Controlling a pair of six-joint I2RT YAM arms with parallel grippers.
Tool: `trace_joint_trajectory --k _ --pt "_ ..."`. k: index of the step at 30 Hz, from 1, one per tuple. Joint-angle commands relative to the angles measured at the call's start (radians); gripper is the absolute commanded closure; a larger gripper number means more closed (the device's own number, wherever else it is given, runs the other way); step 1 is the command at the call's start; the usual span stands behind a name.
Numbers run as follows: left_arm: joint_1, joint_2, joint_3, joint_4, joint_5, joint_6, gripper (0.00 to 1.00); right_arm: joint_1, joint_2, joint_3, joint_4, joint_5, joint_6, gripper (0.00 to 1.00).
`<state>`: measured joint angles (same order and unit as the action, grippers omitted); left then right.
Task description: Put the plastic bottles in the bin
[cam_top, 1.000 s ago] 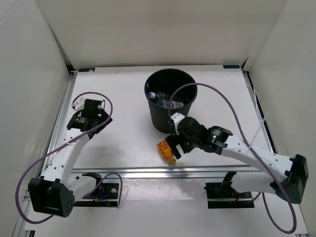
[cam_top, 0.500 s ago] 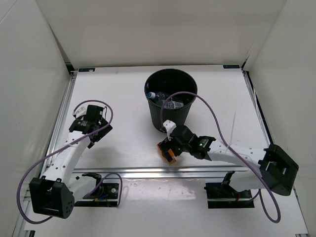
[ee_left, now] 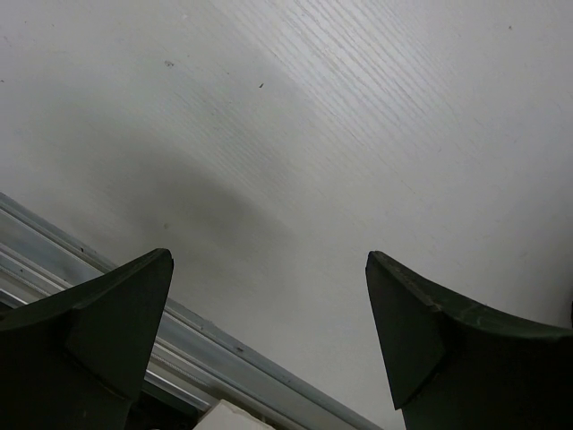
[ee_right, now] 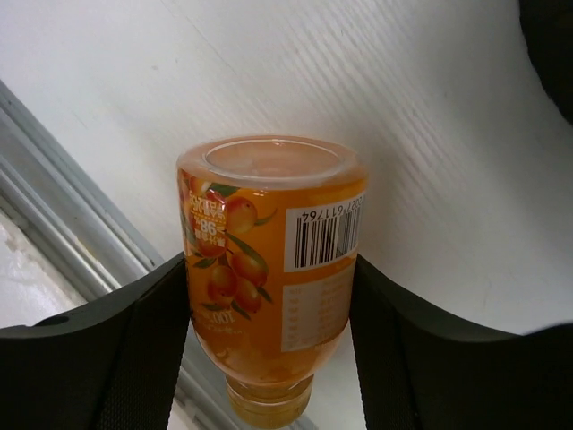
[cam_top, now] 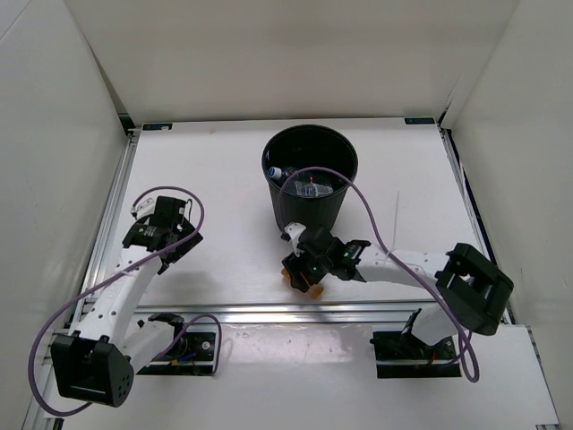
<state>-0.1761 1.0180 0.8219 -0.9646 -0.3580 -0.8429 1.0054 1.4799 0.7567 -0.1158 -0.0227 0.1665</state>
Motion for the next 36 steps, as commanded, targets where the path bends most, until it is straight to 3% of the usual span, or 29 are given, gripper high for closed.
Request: trace_joint_trajectory --k 1,5,9,12,13,14,17,21,22,24,29,32,34,36 --pt "0.003 -0.044 -0.013 -0.008 -0.025 0.011 0.00 -0.002 -0.101 0.026 -0.074 -0.003 0.010 0.54" --pt "0.003 -0.062 -0.013 -0.008 -0.059 0.011 0.00 0.080 -0.237 0.133 -0.253 0.059 0.001 0.70" --pt "0.003 -0.072 -0.013 0.012 -0.068 0.011 0.00 0.163 -0.358 0.337 -0.465 0.249 -0.009 0.71" --pt "0.003 -0.072 -0.023 0.033 -0.068 0.011 0.00 0.154 -0.383 0.533 -0.478 0.418 -0.047 0.71" --pt "0.003 -0.072 -0.023 0.043 -0.068 0.011 0.00 0.141 -0.383 0.579 -0.449 0.455 -0.080 0.67" --pt "0.003 -0.072 -0.023 0.043 -0.059 0.011 0.00 0.096 -0.345 0.628 -0.437 0.487 -0.116 0.55" --pt "0.003 -0.072 -0.041 0.055 -0.041 0.011 0.00 -0.057 -0.182 0.882 -0.475 0.442 -0.217 0.55" --pt "0.003 -0.072 -0.041 0.066 -0.032 0.011 0.00 -0.181 0.046 1.214 -0.591 0.311 -0.245 0.16" --pt "0.003 -0.072 -0.041 0.066 -0.032 0.011 0.00 -0.203 0.107 1.313 -0.617 0.322 -0.245 0.11" --pt "0.003 -0.072 -0.041 0.066 -0.032 0.011 0.00 -0.212 0.108 1.314 -0.596 0.345 -0.217 0.00" --pt "0.003 -0.082 -0.032 0.057 -0.056 0.033 0.00 -0.212 0.048 1.212 -0.634 0.375 -0.139 0.00" --pt "0.003 -0.091 -0.032 0.047 -0.078 0.033 0.00 -0.232 -0.010 1.156 -0.682 0.472 -0.050 0.00" --pt "0.003 -0.101 -0.041 0.047 -0.087 0.033 0.00 -0.296 -0.032 1.156 -0.720 0.472 0.051 0.00" --pt "0.003 -0.110 -0.041 0.047 -0.087 0.033 0.00 -0.412 -0.026 1.197 -0.828 0.342 0.105 0.00"
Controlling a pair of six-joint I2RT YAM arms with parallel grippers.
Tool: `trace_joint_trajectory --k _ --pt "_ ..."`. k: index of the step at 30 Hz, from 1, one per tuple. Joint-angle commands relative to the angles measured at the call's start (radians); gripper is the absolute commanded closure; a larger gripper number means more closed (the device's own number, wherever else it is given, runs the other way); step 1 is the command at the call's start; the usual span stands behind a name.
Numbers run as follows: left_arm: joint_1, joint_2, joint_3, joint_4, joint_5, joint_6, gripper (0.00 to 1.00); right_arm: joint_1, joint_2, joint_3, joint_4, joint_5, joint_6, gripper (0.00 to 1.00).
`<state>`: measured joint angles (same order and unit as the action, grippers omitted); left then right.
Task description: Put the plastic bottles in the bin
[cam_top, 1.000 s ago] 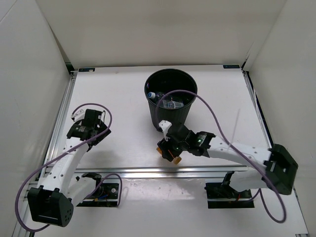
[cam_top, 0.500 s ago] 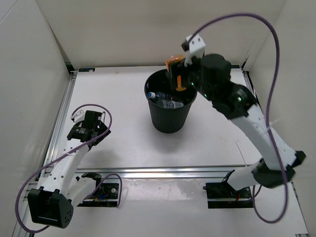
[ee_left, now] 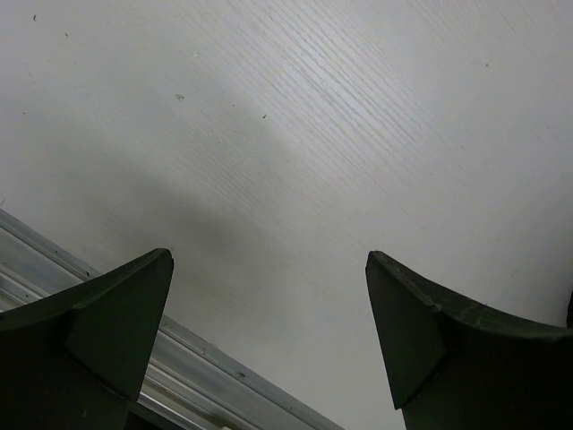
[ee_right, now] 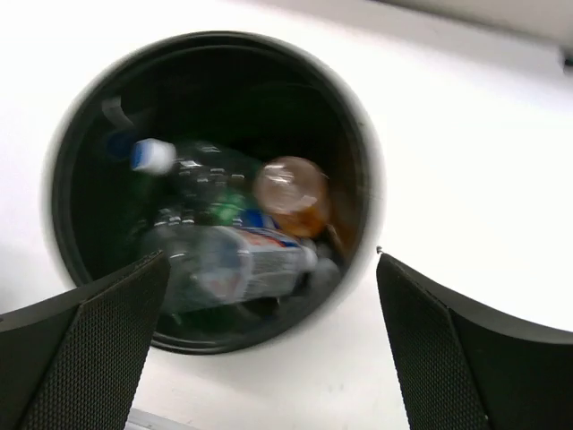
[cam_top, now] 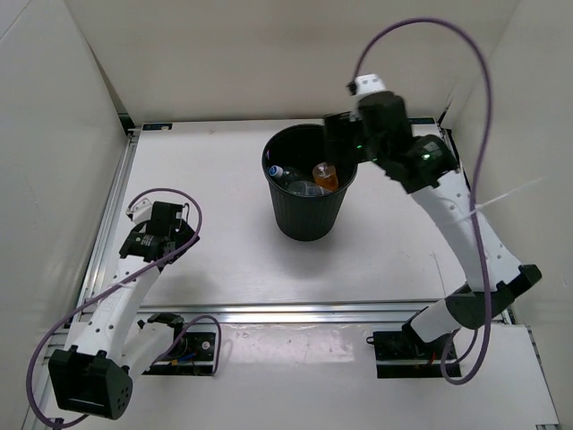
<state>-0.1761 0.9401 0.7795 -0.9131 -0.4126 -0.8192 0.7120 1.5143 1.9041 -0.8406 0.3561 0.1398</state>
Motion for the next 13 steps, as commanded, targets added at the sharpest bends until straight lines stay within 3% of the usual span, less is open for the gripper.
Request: trace_joint_trajectory --k 1,4,9,12,13 --pt "0.003 -0.032 -0.009 -0.004 -0.032 0.009 0.00 -0.165 -0.043 0.067 -0.156 -0.096 0.156 0.00" --pt "0.003 -0.032 -0.019 -0.004 -0.032 0.000 0.00 -0.321 0.012 0.081 -0.308 -0.372 0.198 0.00" --pt "0.003 -0.023 0.044 -0.038 -0.112 -0.009 0.00 -0.385 -0.135 -0.173 -0.195 -0.518 0.199 0.00" --pt "0.003 0.041 0.131 -0.085 -0.311 -0.041 0.00 -0.431 -0.225 -0.304 -0.131 -0.562 0.185 0.00" --pt "0.003 0.061 0.148 -0.086 -0.457 -0.061 0.00 -0.448 -0.226 -0.315 -0.130 -0.562 0.196 0.00"
